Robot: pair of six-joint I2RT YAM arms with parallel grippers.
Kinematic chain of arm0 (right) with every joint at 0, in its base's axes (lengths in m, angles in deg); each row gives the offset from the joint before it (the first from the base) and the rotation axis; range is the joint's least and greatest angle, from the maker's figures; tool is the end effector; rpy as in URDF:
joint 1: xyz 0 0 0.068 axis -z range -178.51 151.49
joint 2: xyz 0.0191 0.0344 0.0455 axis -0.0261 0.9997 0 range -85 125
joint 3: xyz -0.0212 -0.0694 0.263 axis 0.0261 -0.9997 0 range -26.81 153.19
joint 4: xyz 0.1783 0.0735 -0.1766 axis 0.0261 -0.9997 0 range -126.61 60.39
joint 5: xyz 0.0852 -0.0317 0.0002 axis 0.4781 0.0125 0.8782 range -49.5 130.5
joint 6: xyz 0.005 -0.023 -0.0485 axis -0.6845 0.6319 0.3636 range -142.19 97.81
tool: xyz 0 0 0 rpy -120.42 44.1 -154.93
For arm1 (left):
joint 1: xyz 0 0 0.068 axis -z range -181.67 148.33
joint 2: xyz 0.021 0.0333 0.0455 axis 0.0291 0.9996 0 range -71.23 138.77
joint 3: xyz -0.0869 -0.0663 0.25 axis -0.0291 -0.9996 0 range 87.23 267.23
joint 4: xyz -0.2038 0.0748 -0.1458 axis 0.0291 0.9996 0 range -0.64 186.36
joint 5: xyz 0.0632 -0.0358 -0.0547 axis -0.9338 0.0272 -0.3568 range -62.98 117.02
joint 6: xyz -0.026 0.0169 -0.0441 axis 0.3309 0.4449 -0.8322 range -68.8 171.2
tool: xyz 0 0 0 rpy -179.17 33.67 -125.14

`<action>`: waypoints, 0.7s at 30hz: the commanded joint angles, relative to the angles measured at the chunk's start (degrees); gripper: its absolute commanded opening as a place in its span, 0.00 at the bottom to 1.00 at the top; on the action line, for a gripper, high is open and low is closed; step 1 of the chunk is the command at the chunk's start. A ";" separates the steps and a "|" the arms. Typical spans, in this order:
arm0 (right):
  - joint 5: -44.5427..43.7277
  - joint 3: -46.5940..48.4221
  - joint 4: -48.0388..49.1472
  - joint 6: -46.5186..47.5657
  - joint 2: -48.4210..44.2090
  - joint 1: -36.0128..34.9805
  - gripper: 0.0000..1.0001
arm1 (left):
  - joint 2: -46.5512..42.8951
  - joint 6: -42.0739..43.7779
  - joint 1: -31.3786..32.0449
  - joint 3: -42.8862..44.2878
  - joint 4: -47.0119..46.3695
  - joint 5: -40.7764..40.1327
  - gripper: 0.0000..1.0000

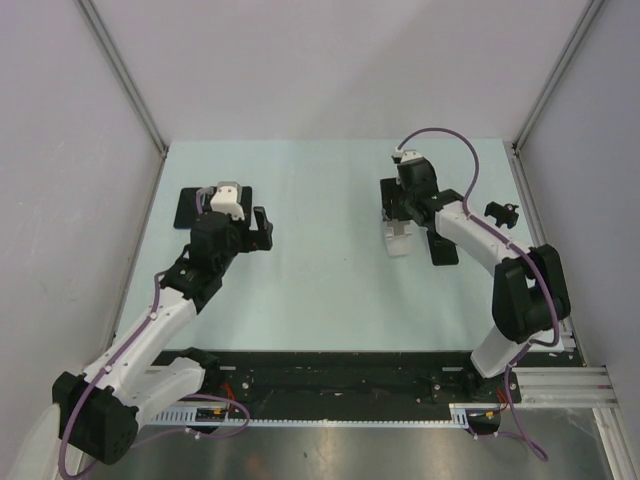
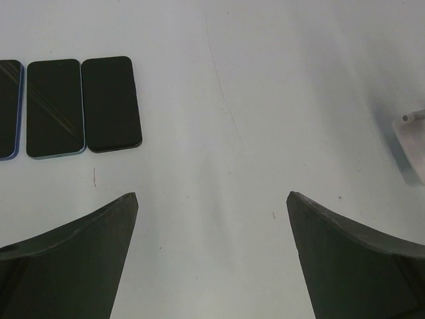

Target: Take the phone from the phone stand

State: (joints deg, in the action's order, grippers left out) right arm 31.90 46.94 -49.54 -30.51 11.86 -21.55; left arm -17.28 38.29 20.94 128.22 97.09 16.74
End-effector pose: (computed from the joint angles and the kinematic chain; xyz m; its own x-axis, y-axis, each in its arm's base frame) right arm 0.3520 0.1439 0.2602 -0.6627 -0.1264 -0.7381 -0.1926 0.9813 0.0048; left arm 0.2045 -0.0784 0.2920 -0.3679 -0.0849 -0.9260 0.1455 0.9783 -0.1475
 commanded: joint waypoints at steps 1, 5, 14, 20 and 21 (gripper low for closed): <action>-1.33 -4.58 1.11 0.32 -7.38 0.20 0.36 | -1.22 0.51 1.03 -0.21 -2.89 -0.17 1.00; -2.29 -8.09 2.25 0.06 -10.28 0.55 0.36 | -1.04 0.43 1.47 -0.12 -2.98 -0.35 1.00; -4.14 -16.00 8.58 -0.82 -11.34 1.95 0.38 | -1.39 0.25 2.09 -0.21 -3.16 -0.79 1.00; -4.23 -16.71 8.32 -1.44 -11.87 2.31 0.48 | -1.57 0.25 2.17 -0.30 -3.33 -0.79 1.00; -4.32 -16.80 8.41 -1.35 -12.13 2.39 0.52 | -1.57 0.16 2.17 -0.30 -3.24 -0.88 1.00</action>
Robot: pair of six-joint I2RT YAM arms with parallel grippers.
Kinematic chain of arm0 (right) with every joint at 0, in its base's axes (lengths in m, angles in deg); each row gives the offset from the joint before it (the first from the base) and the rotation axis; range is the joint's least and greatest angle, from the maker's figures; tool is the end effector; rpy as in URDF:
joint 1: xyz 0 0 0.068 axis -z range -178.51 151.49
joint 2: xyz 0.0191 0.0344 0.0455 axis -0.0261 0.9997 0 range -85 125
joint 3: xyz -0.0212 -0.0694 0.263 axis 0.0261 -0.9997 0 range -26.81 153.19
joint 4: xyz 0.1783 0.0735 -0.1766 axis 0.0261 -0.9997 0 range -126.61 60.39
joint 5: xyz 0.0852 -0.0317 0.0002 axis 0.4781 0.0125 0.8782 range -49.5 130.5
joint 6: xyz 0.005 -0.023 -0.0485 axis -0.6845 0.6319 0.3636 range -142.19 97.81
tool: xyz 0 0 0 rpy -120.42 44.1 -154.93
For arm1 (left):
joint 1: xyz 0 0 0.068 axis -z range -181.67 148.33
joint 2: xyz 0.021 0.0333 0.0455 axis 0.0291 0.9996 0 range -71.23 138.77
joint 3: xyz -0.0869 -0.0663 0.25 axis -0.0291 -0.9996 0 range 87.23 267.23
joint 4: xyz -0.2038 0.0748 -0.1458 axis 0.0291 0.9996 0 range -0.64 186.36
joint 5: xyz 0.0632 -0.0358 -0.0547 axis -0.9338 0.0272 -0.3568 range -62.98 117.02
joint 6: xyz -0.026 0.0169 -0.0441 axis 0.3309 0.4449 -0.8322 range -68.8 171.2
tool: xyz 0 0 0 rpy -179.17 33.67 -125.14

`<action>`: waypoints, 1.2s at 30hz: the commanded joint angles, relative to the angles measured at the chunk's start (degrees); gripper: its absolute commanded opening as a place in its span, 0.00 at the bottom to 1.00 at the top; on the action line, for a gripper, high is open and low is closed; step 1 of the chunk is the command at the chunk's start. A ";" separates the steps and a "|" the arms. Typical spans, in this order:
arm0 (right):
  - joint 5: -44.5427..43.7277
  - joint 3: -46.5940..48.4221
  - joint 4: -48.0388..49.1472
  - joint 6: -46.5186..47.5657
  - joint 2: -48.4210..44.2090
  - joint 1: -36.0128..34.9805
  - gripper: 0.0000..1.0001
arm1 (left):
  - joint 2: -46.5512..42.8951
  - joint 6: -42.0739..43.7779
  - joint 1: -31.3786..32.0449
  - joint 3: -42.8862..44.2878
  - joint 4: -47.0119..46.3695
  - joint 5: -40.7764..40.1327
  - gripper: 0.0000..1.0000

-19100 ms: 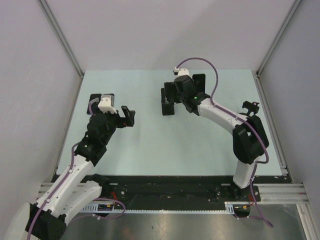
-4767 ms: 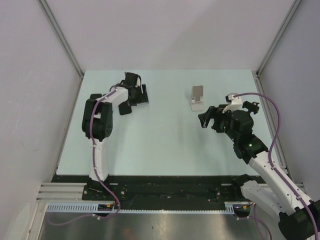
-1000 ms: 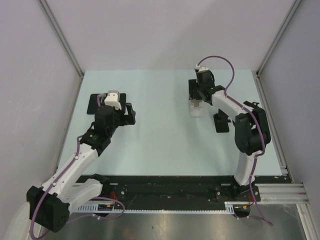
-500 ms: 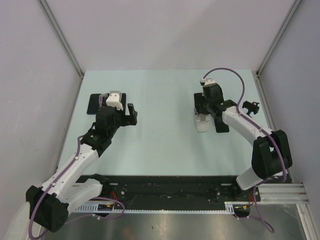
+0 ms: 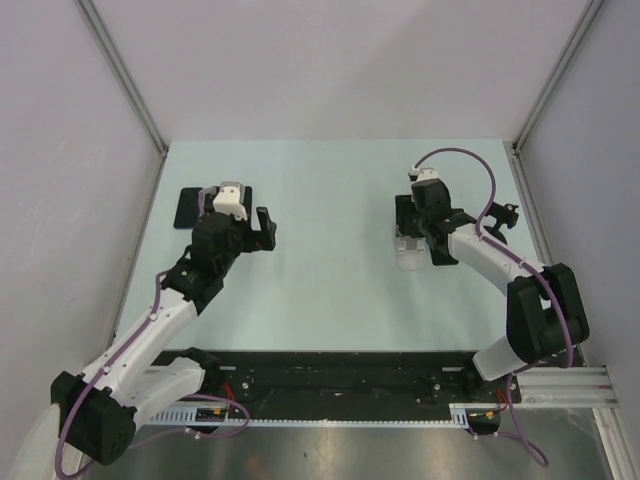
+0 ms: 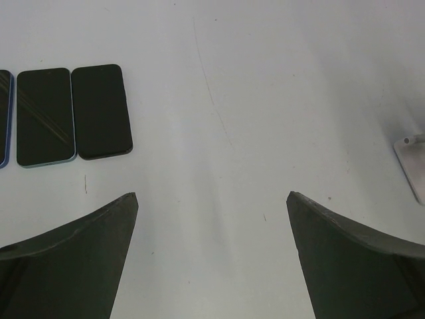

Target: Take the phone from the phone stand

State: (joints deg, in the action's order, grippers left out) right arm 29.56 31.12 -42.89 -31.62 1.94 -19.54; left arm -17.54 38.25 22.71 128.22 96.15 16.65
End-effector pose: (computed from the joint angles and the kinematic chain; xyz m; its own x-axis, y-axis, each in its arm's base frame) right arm 0.3104 0.1121 0.2375 -0.6556 -0.0798 -0.7508 -0.1155 0.9933 -0.0047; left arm 0.2019 -0.0845 0.2946 -0.3524 -0.0823 -0.9322 0.1769 0.9723 -0.1527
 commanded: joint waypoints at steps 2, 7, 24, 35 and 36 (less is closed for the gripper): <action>-1.98 -0.98 1.68 -0.06 -3.00 0.47 0.64 | -1.31 0.29 0.40 -0.30 -2.30 -0.70 1.00; -1.19 -0.98 2.38 0.11 -4.58 0.73 0.70 | -1.48 0.21 0.40 -0.39 -2.30 -0.79 1.00; 1.89 -0.98 8.54 0.82 -0.28 2.23 0.67 | -2.36 0.12 0.49 -0.48 -2.30 -0.79 1.00; 1.88 -1.24 5.19 1.08 -3.35 2.32 0.76 | -2.98 -0.06 0.75 -0.56 -2.30 0.17 1.00; 1.80 -1.24 5.11 1.08 -3.53 2.40 0.76 | -2.98 -0.06 0.76 -0.56 -2.30 0.35 1.00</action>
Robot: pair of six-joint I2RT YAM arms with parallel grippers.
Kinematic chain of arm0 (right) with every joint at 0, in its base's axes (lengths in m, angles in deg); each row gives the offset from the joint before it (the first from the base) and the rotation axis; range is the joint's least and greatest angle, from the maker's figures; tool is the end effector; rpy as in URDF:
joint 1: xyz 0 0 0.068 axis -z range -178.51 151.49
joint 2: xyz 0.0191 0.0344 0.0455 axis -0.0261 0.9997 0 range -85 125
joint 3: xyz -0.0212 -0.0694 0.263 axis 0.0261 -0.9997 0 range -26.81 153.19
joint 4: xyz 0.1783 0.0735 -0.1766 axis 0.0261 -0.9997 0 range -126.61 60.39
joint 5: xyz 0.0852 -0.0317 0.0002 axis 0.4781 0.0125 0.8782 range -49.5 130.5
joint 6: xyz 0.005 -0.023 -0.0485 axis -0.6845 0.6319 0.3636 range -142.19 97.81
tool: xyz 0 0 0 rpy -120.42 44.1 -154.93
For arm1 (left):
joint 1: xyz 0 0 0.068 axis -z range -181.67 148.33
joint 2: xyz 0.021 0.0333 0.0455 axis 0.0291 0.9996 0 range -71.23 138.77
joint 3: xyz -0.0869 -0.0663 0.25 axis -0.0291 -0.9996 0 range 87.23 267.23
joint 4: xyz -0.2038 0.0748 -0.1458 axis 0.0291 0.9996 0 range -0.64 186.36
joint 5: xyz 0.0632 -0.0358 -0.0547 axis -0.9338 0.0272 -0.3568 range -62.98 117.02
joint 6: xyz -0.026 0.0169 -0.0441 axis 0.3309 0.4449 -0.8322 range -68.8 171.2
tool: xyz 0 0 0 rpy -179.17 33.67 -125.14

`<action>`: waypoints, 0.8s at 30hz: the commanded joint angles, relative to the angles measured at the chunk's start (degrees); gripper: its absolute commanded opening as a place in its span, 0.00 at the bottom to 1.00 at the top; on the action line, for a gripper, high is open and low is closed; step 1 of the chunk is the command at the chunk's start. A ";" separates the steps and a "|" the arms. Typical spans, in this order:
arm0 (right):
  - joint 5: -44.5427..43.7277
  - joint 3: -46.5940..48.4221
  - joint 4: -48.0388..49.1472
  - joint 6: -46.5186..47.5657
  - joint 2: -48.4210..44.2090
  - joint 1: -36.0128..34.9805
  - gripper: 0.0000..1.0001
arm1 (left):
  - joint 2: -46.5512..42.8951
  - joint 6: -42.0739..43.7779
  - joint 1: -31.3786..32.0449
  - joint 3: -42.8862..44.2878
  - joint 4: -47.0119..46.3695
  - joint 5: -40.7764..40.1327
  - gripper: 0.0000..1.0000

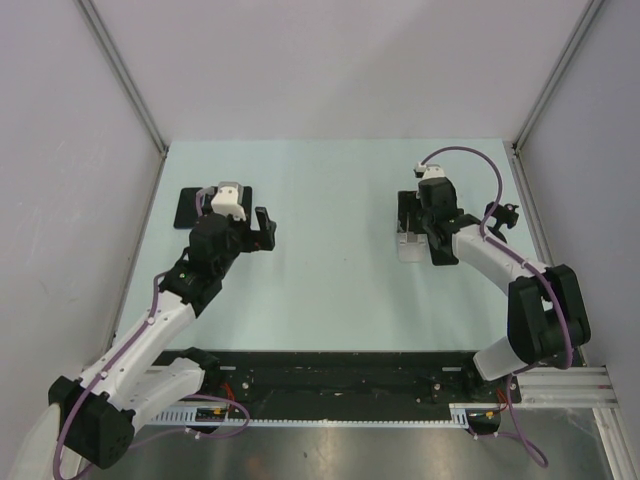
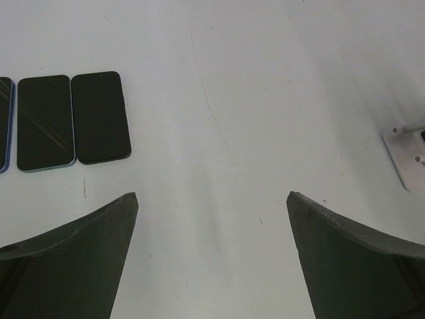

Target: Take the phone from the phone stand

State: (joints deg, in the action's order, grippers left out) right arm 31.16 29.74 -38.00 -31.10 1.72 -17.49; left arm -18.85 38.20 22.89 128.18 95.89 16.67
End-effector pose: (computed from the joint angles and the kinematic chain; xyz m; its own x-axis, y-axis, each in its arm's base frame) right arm 0.3160 0.1026 0.2378 -0.6132 -0.0493 -0.7883 -0.1073 0.9940 0.0212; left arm 0.1979 -0.0835 0.2993 -0.3302 -0.0924 -0.9394 0.1837 0.9699 -0.1600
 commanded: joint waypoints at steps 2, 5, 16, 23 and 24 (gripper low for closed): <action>0.73 0.22 0.21 0.64 -3.66 0.52 0.76 | -1.67 -0.10 0.67 -0.61 -2.04 0.42 1.00; 1.17 0.14 -0.49 0.64 -3.57 0.53 0.76 | -1.93 -0.10 0.76 -0.78 -2.04 0.59 1.00; -0.49 1.98 -2.69 0.12 -17.97 0.70 1.00 | -6.48 -3.18 0.67 1.67 -0.64 -0.45 1.00; -10.59 3.47 -4.01 2.92 -36.51 2.02 1.00 | -18.53 -2.56 0.67 5.54 0.15 -12.12 1.00; -13.39 3.47 -4.01 3.63 -38.53 2.02 1.00 | -20.02 -1.69 0.67 6.24 0.07 -13.72 1.00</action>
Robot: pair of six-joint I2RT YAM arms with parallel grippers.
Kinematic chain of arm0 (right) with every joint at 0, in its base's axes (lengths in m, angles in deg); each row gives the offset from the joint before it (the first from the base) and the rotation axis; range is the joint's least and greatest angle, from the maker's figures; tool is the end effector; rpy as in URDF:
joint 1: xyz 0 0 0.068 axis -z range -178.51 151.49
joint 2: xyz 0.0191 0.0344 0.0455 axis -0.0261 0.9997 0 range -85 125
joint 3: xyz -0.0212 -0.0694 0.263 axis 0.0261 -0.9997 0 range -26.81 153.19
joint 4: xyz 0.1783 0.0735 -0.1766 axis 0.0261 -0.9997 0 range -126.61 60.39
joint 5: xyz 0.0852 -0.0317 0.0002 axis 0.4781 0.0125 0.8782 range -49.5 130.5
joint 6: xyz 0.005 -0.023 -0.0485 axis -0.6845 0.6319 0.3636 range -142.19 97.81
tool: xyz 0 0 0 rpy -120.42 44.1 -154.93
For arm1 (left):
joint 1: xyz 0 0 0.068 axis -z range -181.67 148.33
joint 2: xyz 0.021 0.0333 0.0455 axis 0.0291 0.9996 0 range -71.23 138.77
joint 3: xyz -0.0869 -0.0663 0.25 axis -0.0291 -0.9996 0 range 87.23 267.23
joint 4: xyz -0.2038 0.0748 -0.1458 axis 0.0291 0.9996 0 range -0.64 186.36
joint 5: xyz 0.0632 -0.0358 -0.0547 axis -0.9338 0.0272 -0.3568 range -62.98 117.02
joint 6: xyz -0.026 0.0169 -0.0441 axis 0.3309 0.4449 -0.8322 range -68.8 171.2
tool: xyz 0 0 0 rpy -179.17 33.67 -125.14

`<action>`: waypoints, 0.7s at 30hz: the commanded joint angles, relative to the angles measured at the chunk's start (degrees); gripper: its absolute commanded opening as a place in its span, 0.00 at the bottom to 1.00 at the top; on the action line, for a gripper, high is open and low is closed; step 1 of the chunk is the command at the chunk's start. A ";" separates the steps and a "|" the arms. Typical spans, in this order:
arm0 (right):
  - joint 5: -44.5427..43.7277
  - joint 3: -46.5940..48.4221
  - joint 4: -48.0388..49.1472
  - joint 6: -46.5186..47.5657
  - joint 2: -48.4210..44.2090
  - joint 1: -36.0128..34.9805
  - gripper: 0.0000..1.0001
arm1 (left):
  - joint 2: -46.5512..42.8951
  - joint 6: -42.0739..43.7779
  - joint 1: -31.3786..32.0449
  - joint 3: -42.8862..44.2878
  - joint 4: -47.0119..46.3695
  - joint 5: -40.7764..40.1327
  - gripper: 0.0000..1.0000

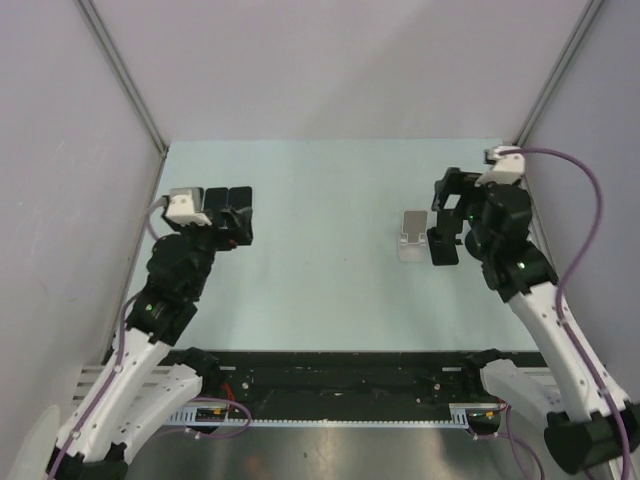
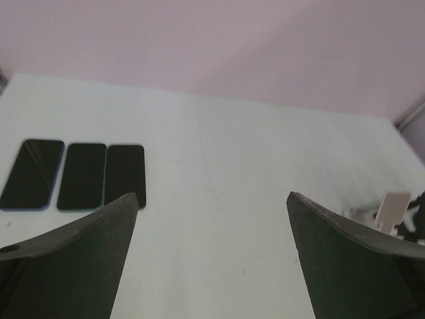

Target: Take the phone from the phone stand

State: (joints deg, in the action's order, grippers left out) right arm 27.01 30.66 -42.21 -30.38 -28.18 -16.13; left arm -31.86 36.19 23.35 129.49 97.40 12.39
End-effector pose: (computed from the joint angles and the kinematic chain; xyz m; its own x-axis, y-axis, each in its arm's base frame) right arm 0.2180 0.0605 0.3748 -0.2060 0.0799 -0.9753 -0.0480 0.9946 0.0916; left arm 0.1539 -0.0620 0.3436 -0.1254 -0.2180 -0.9679 0.1539 0.9595 -0.2360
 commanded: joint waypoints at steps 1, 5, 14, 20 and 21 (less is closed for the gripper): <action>-10.57 2.56 0.38 3.61 -10.48 0.75 1.00 | -8.51 0.68 0.21 5.37 -1.53 -11.01 1.00; -16.20 2.56 0.03 6.77 -21.28 0.75 1.00 | -15.98 3.31 0.21 7.48 -1.62 -16.03 1.00; -24.47 2.29 -1.90 12.67 -32.38 0.84 1.00 | -21.09 16.48 0.21 11.53 -1.62 -15.16 1.00; -26.40 0.54 -2.17 12.93 -35.46 0.84 1.00 | -20.74 20.10 0.21 13.81 -1.79 -15.95 1.00; -26.58 0.27 -2.08 12.84 -35.72 0.84 1.00 | -20.66 20.62 0.21 13.90 -1.79 -16.21 1.00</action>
State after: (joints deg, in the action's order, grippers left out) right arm 3.27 31.84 -43.92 -18.92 -62.32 -15.48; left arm -53.34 51.03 23.35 140.74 96.30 -2.85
